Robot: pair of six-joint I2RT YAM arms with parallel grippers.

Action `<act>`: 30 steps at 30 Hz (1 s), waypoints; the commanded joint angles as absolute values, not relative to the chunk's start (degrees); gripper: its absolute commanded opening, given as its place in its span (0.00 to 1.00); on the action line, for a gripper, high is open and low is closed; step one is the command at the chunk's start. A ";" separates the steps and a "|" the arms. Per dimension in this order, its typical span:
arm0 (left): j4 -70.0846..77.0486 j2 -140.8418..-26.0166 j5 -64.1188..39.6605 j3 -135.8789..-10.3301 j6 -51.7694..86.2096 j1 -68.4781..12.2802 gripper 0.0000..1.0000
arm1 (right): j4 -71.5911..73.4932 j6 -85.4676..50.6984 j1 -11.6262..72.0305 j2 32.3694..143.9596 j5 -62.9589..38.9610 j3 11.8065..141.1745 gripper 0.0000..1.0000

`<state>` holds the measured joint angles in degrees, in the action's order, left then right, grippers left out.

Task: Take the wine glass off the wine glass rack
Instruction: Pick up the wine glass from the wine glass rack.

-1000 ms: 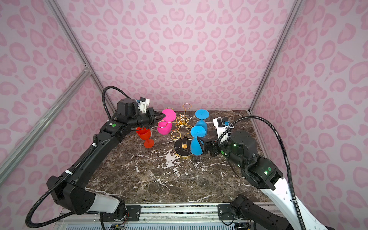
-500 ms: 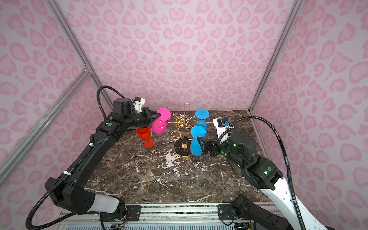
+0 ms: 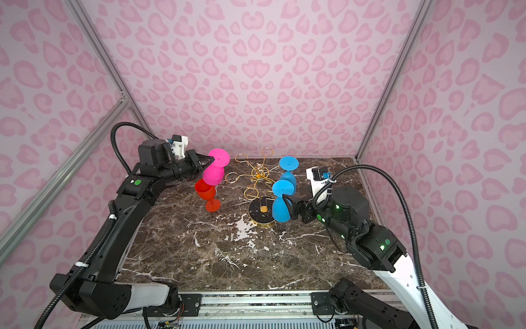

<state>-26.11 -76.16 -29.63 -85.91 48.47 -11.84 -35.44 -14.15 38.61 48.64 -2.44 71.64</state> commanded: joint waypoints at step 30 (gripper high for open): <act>-26.96 -67.77 36.33 -77.43 -28.69 -61.84 0.03 | -39.40 -18.79 31.94 67.05 -15.84 96.28 0.93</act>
